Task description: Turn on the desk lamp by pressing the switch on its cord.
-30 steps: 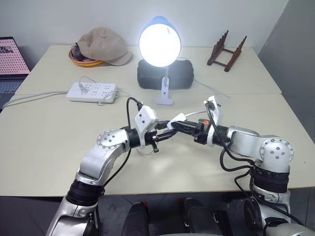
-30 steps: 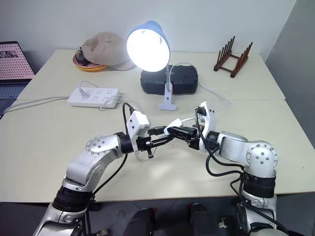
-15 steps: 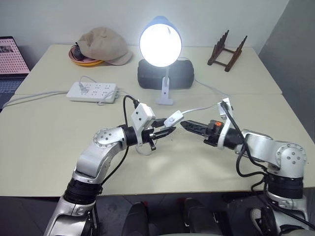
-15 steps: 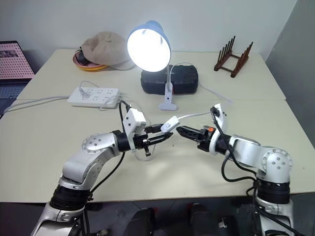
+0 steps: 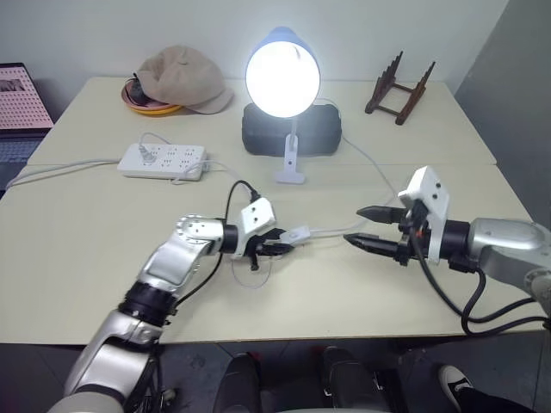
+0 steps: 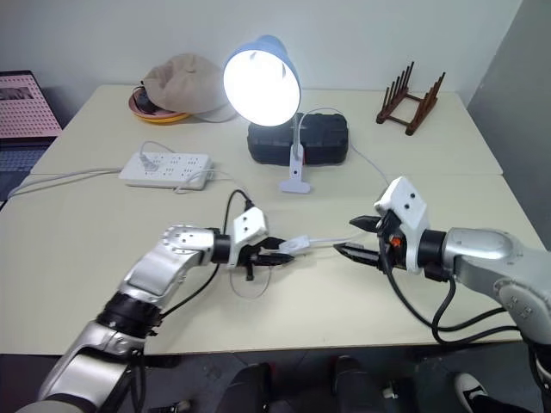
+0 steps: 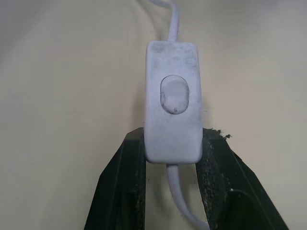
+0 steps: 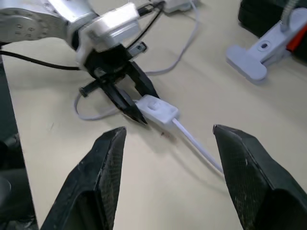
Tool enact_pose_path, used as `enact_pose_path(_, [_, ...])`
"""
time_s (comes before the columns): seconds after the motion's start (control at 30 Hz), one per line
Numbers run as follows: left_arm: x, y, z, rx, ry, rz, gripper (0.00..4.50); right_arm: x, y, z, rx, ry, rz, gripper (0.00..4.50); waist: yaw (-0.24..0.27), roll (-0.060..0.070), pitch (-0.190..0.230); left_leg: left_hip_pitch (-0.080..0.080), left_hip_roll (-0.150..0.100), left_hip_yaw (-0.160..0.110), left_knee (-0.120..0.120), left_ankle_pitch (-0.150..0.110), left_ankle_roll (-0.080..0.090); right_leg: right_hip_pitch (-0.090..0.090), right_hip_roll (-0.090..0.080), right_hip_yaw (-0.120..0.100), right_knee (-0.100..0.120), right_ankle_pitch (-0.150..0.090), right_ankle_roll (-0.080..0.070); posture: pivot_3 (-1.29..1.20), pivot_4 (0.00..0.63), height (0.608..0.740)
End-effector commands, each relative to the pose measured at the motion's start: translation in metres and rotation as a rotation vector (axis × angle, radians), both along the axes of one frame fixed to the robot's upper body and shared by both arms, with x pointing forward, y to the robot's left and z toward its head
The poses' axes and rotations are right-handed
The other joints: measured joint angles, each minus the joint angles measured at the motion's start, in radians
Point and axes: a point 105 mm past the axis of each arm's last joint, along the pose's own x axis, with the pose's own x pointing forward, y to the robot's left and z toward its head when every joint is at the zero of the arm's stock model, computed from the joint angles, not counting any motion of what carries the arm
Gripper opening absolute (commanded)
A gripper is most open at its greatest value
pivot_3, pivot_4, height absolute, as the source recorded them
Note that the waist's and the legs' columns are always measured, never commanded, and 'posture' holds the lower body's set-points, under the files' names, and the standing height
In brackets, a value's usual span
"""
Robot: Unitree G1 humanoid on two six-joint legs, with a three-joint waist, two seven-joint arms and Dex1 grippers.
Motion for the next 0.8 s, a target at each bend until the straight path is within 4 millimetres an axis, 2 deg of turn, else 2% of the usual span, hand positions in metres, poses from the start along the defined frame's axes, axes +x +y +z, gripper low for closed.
enact_pose_path(0.03, [0.012,-0.003,-0.001,0.036,-0.025,-0.051,1.85,0.003,-0.002,0.003,-0.014,-0.092,-0.002,3.04,0.002,0.0,0.0,0.0,0.0,0.0,0.0,0.0,0.0,0.0,0.0,0.0,0.0,0.0,0.0,0.0,0.15,0.74])
enact_pose_path(0.17, [0.01,0.005,0.016,0.003,-0.005,-0.086,2.6,0.003,-0.007,-0.001,-0.02,-0.095,-0.005,3.04,0.004,0.0,0.0,0.0,0.0,0.0,0.001,0.0,0.0,0.0,0.0,0.001,0.001,0.001,0.001,0.0,0.15,0.74])
enact_pose_path(0.27, [-0.002,0.034,0.042,-0.036,0.049,-0.074,3.23,0.005,-0.009,-0.004,-0.026,-0.099,0.006,3.04,-0.004,0.0,0.0,0.001,0.0,0.0,0.001,0.0,0.0,0.0,0.0,0.0,0.002,0.001,0.001,0.0,0.15,0.74])
enact_pose_path(0.37, [-0.008,0.044,0.05,-0.04,0.067,-0.062,3.86,0.006,-0.01,-0.005,-0.026,-0.106,0.013,3.04,-0.013,0.0,0.0,0.001,0.001,-0.001,0.001,0.0,0.0,0.0,0.001,0.0,0.004,0.001,0.001,0.0,0.15,0.74])
enact_pose_path(0.4, [-0.014,0.067,0.071,-0.062,0.073,-0.005,4.11,0.007,-0.014,-0.006,-0.035,-0.099,0.03,3.04,-0.012,0.0,0.0,0.001,0.001,-0.001,0.001,0.0,0.0,0.0,0.001,0.0,0.004,0.0,0.001,0.0,0.15,0.74])
enact_pose_path(0.47, [-0.028,0.097,0.1,-0.081,0.074,0.063,4.49,0.009,-0.023,-0.007,-0.051,-0.09,0.053,3.04,-0.013,-0.001,0.001,0.001,0.001,-0.001,0.001,0.0,0.0,0.0,0.001,0.0,0.004,0.0,0.001,0.0,0.15,0.74])
enact_pose_path(0.53, [-0.039,0.117,0.113,-0.07,0.067,0.132,4.49,0.013,-0.032,-0.007,-0.071,-0.091,0.051,3.04,-0.022,-0.002,0.002,0.001,0.001,0.0,0.001,0.0,0.0,0.0,0.0,0.0,0.003,0.001,0.001,0.0,0.15,0.74])
enact_pose_path(0.67, [-0.059,0.141,0.122,-0.07,0.093,0.238,4.49,0.018,-0.047,-0.008,-0.115,-0.081,0.065,3.04,-0.015,0.0,0.001,0.002,0.001,0.0,0.001,0.0,0.0,0.0,0.0,0.0,0.003,0.0,0.0,0.0,0.15,0.74])
enact_pose_path(0.73, [-0.068,0.153,0.119,-0.046,0.079,0.308,4.49,0.018,-0.054,-0.008,-0.135,-0.055,0.081,3.04,-0.014,0.0,0.001,0.003,0.001,0.0,0.001,0.0,0.0,0.001,-0.001,0.0,0.003,-0.001,-0.001,0.0,0.15,0.74])
enact_pose_path(0.8, [-0.067,0.161,0.113,-0.014,0.052,0.372,4.49,0.018,-0.057,-0.007,-0.136,-0.039,0.091,3.04,-0.011,0.0,0.001,0.003,0.001,0.001,0.001,0.0,0.0,0.001,-0.001,0.0,0.003,-0.001,-0.003,0.0,0.15,0.74])
